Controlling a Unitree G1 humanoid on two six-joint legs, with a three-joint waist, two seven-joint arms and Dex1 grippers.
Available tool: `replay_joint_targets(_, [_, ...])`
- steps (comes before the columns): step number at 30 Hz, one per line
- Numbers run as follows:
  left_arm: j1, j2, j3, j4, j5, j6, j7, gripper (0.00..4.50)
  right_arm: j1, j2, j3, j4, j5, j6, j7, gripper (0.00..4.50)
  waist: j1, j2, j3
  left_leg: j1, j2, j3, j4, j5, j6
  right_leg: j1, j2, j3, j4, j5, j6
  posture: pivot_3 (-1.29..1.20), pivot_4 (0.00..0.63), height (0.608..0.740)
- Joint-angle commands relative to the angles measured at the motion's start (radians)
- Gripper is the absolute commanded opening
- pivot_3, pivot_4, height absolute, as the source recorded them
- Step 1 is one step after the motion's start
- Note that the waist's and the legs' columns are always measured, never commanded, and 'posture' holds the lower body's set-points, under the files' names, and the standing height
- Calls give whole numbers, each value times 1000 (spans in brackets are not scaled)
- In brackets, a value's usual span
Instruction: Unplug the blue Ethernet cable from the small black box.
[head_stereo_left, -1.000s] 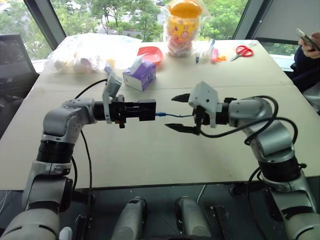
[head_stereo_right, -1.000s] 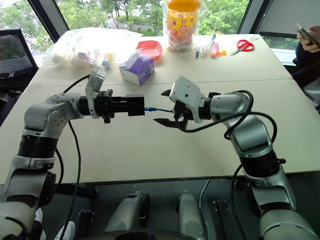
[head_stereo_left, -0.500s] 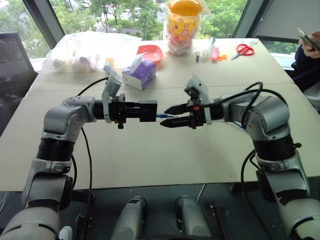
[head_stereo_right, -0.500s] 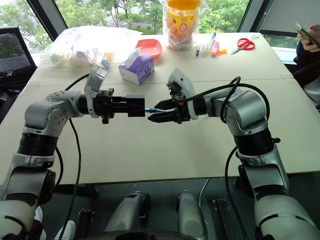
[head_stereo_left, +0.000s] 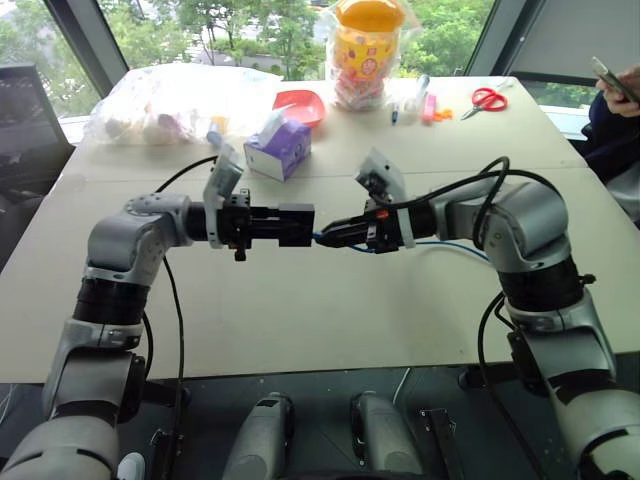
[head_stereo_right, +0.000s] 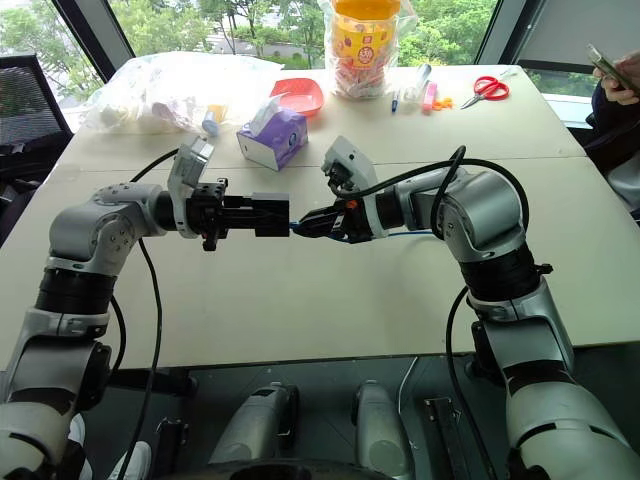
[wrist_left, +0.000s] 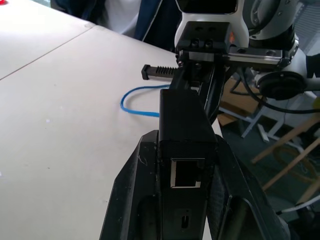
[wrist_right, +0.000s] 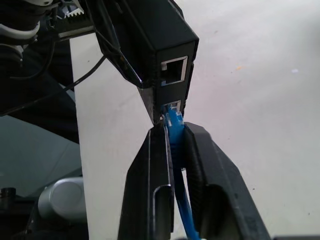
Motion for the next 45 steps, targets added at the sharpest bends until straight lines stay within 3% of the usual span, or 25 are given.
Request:
replay_joint_targets(1, [3,8,8,-42,1,-20,-2,526,-30,0,-2,-19,20,-14,5,509,-1,0,0,0,0,0,0,0,0,0,0,0,0,0,0,0,150,740])
replay_joint_targets(11, [6,12,-3,-54,6,-34,-16,526,-51,-10,23,-23,35,10,23,509,0,0,0,0,0,0,0,0,0,0,0,0,0,0,0,0,150,740])
replay_joint_targets(13, [4,11,-5,-49,7,-39,-16,526,-52,-11,26,-20,33,7,21,6,1,0,0,0,0,0,0,0,0,0,0,0,0,0,0,0,150,740])
replay_joint_targets(24, [9,13,-5,-50,15,-46,-21,526,-64,-26,40,-8,23,7,28,6,0,0,0,0,0,0,0,0,0,0,0,0,0,0,0,0,150,740])
replay_joint_targets(34, [18,48,18,-52,14,-40,-29,526,-5,-123,78,8,-34,-146,85,6,0,0,0,0,0,0,0,0,0,0,0,0,0,0,0,0,150,740])
replay_joint_targets(37, [19,54,22,-52,13,-39,-30,526,-2,-142,69,47,-39,-149,84,1099,0,0,0,0,0,0,0,0,0,0,0,0,0,0,0,0,150,740])
replay_joint_targets(45, [19,61,21,-47,12,-44,-25,526,6,-175,69,95,-66,-178,93,1099,-1,0,0,0,0,0,0,0,0,0,0,0,-1,-1,-2,0,150,740])
